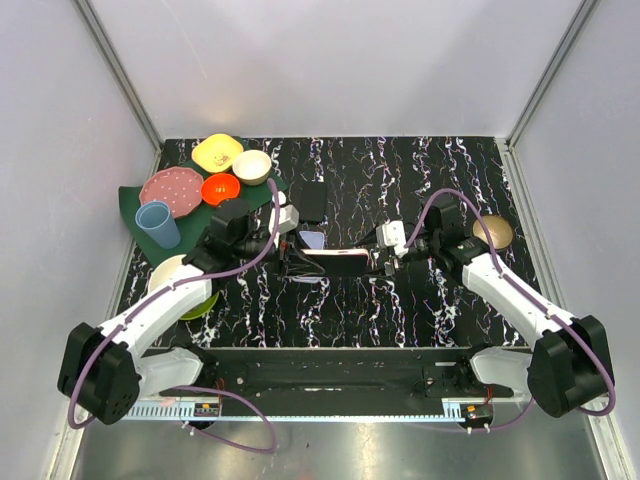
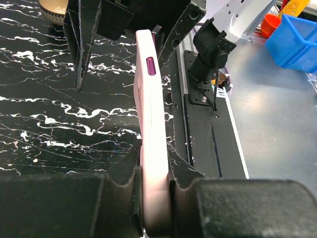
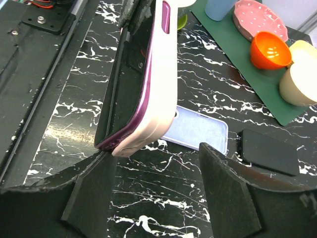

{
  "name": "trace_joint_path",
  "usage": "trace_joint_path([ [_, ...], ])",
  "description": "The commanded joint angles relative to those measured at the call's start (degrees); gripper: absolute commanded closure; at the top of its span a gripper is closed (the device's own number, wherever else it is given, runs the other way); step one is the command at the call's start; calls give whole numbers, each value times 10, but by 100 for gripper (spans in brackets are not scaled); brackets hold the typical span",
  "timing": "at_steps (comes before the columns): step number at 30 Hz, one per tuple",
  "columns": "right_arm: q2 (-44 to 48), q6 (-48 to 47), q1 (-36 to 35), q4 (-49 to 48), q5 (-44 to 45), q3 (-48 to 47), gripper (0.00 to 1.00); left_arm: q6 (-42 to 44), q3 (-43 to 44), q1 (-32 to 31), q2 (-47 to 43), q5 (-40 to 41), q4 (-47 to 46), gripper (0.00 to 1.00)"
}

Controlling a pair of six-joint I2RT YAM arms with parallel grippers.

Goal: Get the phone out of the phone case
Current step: Remove the phone case from the phone.

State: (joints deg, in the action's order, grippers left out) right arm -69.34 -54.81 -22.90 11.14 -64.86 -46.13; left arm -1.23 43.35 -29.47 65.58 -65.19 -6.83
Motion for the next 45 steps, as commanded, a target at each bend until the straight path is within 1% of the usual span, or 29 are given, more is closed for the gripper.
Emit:
trace_joint_path([
  [1,12,5,3,-105,101,-5,29,-17,25,-20,-41,-117,-19,100],
  [4,14,8,3,-105,108,-2,28,-21,31,-16,-45,-120,-19,100],
  [5,13,9,4,-125,114,-2,28,-23,31,-16,-47,-120,-19,100],
  [10,10,26,3,-146,141,2,27,-23,31,-12,-49,-124,-19,100],
  [14,11,38,4,-162,159,1,26,-24,31,-10,-51,-111,-19,100],
  [17,19,67,4,-181,167,1,27,-26,30,-5,-55,-53,-26,100],
  [18,24,98,7,-189,169,1,26,-36,28,-2,-55,-19,-34,100],
  [20,25,136,9,-219,168,1,27,-53,17,9,-55,2,-71,100],
  [21,25,172,13,-228,167,0,27,-80,11,13,-56,19,-89,100],
  [22,26,188,14,-243,166,-1,27,-90,2,19,-56,24,-119,100],
  [27,32,276,23,-289,152,1,26,-102,-5,34,-60,85,-134,100],
  [30,39,296,28,-300,160,0,26,-104,-10,42,-63,110,-140,100],
  [35,46,343,37,-316,205,-9,26,-120,-20,52,-65,139,-164,100],
  [41,50,363,41,-317,183,-12,27,-119,-26,58,-64,166,-170,100],
  [45,50,366,41,-322,160,-5,27,-124,-29,59,-63,165,-177,100],
])
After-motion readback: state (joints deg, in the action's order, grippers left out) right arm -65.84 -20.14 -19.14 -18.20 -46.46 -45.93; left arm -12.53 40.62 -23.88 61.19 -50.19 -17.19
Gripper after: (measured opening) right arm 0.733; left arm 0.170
